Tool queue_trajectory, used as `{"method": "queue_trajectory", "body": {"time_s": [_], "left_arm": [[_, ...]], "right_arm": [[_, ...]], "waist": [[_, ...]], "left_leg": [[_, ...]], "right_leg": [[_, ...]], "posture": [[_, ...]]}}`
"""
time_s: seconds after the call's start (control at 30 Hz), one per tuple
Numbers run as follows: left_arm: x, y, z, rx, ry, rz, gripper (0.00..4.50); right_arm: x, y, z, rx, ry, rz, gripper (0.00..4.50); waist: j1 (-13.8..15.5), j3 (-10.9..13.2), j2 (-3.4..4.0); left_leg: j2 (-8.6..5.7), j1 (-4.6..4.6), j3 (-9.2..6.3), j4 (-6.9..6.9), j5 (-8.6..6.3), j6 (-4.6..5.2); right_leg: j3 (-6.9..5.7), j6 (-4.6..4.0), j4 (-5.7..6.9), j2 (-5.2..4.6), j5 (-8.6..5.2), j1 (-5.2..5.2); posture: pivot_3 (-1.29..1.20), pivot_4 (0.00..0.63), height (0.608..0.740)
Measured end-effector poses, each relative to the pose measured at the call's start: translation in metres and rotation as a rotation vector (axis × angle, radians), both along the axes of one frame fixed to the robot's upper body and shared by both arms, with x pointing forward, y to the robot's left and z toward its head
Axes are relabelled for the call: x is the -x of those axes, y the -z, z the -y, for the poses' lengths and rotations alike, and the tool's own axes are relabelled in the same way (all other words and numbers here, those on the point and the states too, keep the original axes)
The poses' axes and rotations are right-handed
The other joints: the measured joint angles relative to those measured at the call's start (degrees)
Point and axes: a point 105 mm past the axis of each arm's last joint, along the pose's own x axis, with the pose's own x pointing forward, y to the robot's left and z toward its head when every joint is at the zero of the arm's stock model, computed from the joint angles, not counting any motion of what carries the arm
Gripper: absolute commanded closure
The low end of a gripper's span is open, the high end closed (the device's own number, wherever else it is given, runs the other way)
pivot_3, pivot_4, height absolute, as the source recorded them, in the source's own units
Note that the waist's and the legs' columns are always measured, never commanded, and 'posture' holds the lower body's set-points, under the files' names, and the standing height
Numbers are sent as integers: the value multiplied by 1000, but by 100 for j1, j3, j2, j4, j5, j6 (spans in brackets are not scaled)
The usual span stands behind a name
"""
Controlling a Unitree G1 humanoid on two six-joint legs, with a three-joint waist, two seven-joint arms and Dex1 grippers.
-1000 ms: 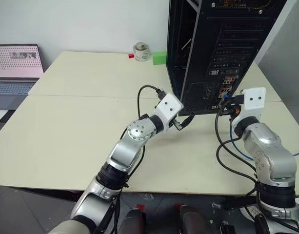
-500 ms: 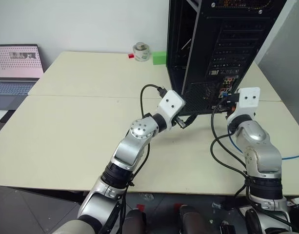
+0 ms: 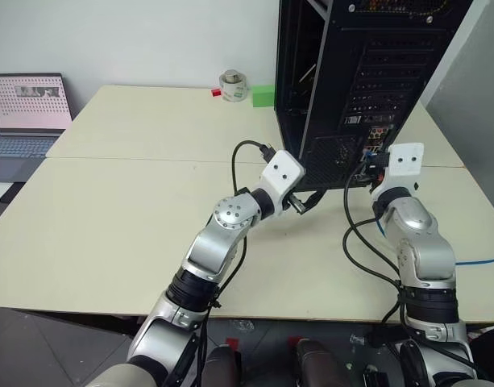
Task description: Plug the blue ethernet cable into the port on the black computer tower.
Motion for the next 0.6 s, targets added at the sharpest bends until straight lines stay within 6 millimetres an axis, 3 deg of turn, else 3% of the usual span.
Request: {"method": "queue_trajectory", "body": {"time_s": [0.6], "left_arm": [[-1,0,-2,1,-10,-2,36]], "right_arm": [[5,-4,4,18,14,-41,4500]], "waist": [[3,0,0]], "left_leg": [[0,-1,-2,-1,0,0]], "right_leg": [[-2,0,-1,-1,0,0]], "posture": [[0,150,740]]}}
